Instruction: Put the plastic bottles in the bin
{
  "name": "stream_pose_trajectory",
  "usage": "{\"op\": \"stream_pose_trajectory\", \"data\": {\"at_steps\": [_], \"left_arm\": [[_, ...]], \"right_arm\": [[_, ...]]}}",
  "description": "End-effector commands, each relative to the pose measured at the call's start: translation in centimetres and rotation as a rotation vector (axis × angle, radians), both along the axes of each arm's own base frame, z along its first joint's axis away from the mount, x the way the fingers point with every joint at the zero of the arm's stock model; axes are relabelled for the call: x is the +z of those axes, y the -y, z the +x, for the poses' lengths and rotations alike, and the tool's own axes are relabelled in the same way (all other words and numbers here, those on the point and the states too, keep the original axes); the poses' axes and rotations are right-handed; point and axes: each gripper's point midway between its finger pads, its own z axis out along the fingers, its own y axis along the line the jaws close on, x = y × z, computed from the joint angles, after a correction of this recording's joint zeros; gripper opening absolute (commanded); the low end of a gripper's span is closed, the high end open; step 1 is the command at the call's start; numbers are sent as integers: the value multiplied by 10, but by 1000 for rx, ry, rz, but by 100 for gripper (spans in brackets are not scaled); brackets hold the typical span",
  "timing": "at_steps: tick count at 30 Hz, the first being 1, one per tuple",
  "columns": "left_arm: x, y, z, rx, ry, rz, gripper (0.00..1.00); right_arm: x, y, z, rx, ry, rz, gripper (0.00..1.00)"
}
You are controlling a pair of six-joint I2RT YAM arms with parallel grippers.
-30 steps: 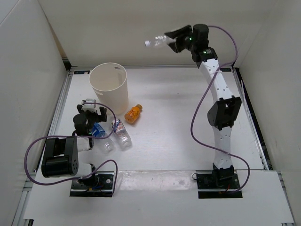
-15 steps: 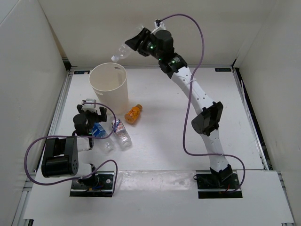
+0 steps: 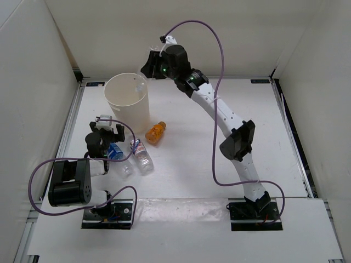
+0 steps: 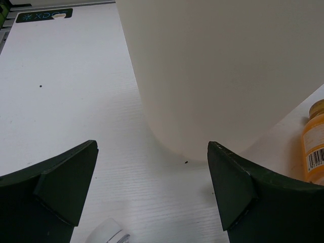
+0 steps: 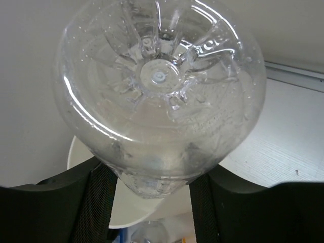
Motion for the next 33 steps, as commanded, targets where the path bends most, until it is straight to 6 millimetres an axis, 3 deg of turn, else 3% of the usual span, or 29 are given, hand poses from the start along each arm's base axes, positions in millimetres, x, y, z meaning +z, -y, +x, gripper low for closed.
{"op": "stream_pose_trajectory", "data": {"at_steps": [1,4,5,6,8,9,19,26,29,30,31,32,33], "left_arm": [[5,1,1,-13,16,-1,100],[4,1,1,-9,12,-4,100],[4,1,1,-11,13,1,100],[5,2,1,-16,16,-1,100],[3,1,0,-11,10,0,100],[4,1,0,-11,11,-3,100],[4,2,0,-14,11,-2,100],[5,1,1,-11,13,-2,100],[3,2,0,-14,7,-1,100],[3,1,0,-11,7,-1,100],[2,1,0,-13,4,-2,100],[4,0,0,-10,10,1,100],[2,2,-1,-15,2,0,100]], "right_arm": [[26,9,-10,2,61,-9,12],[22,4,-15,15,54,-17,24],[22,0,-19,44,46,-8,33],[25,-1,-20,45,51,-2,56],[25,-3,-22,59,47,6,74],[30,-2,-23,58,49,17,90],[67,1,-30,54,123,63,90],[78,10,-27,6,158,47,90],[85,61,3,-287,162,0,90],[87,96,15,-433,130,4,90],[71,121,30,-580,99,-24,90],[82,143,26,-654,90,-2,90],[74,185,36,-820,73,-31,90]]}}
